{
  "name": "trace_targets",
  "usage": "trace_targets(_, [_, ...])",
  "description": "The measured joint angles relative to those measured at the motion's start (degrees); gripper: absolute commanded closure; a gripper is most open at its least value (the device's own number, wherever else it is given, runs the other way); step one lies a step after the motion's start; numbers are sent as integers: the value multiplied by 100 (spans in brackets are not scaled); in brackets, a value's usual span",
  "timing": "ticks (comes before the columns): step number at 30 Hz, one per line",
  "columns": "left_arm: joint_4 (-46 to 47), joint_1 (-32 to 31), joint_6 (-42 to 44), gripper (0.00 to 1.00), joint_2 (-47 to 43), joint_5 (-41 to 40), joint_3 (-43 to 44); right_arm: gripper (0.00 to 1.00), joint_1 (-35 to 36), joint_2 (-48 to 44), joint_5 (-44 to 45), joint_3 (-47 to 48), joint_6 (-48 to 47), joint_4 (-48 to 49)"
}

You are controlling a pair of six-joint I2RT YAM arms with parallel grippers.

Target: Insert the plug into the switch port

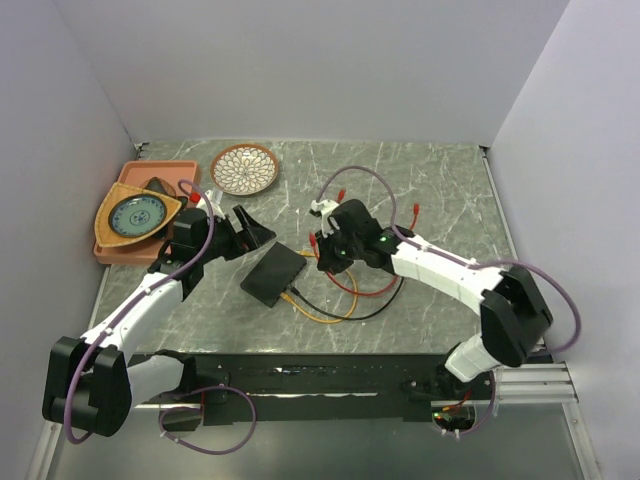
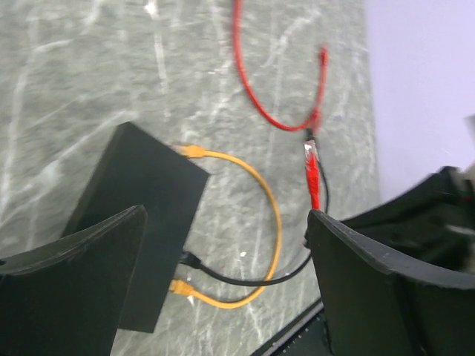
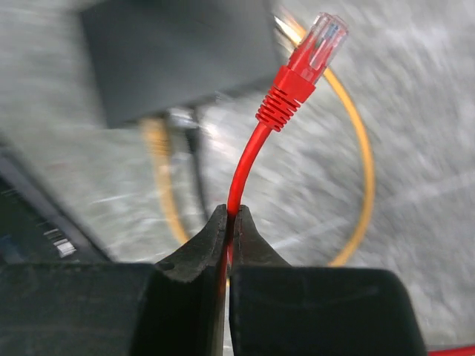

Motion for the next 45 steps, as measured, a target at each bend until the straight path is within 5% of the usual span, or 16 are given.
trace_targets(10, [960,0,-149,1,-227,931,-50,100,0,-562,-1779,-2,-343,525])
trace_targets(20, [1976,-2,-450,32,-319,1849,-184,100,0,-592,-2380,-2,-354,584])
trace_targets(31, [2247,-57,-525,38,-103,2140,-184,100,-63,-785,-2603,-2,-310,684])
trace_targets(45, [2446,-306,-654,62,66,2181,-184,100,-63,-785,-2815,-2,-179,769])
